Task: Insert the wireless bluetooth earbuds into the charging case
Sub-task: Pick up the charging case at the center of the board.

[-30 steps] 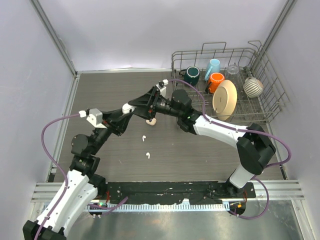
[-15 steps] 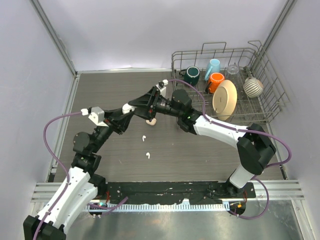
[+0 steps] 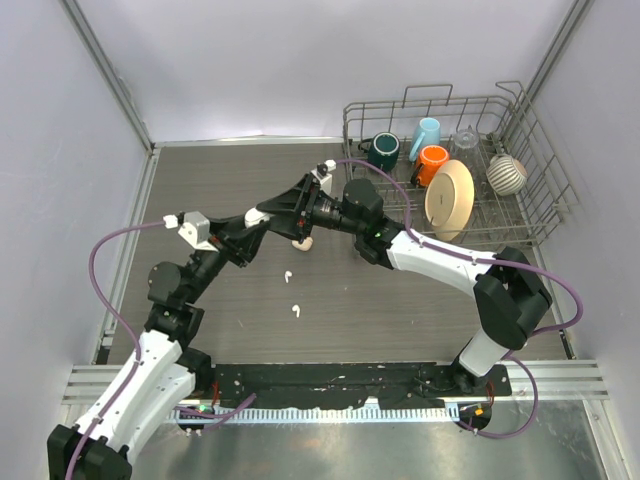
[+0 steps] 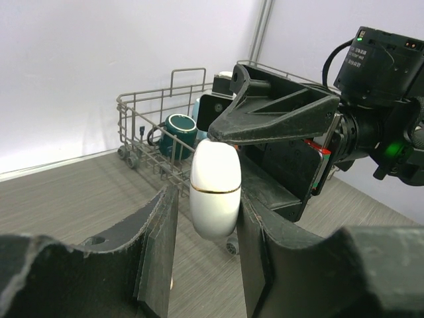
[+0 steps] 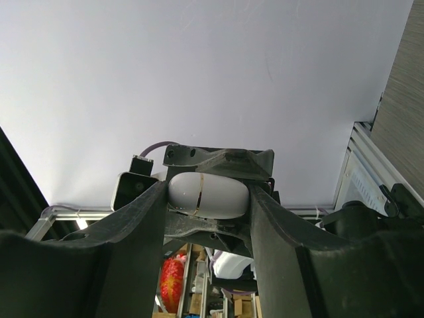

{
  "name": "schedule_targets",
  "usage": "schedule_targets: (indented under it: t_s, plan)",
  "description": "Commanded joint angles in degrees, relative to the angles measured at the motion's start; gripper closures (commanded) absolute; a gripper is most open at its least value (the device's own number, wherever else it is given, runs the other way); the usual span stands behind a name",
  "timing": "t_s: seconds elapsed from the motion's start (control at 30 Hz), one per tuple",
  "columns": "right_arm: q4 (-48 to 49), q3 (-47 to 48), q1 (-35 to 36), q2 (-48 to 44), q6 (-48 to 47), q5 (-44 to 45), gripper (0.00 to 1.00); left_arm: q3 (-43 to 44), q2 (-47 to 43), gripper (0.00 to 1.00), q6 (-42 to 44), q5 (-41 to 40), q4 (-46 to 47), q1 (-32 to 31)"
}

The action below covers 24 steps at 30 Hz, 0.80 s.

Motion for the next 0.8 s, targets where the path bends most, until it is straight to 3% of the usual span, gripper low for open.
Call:
schedule_targets:
  t_s: [0.0, 0.77]
  plan:
    - [2.1, 0.7, 0.0, -2.6, -0.2, -1.4, 0.96, 1.0, 0.3, 0.57, -1.3, 0.3, 4.8, 0.1]
    - [2.4, 0.8, 0.0, -2.1, 0.0, -2.1, 0.96, -0.8, 2.3, 0.70, -4.2, -0.5, 10.5, 0.0]
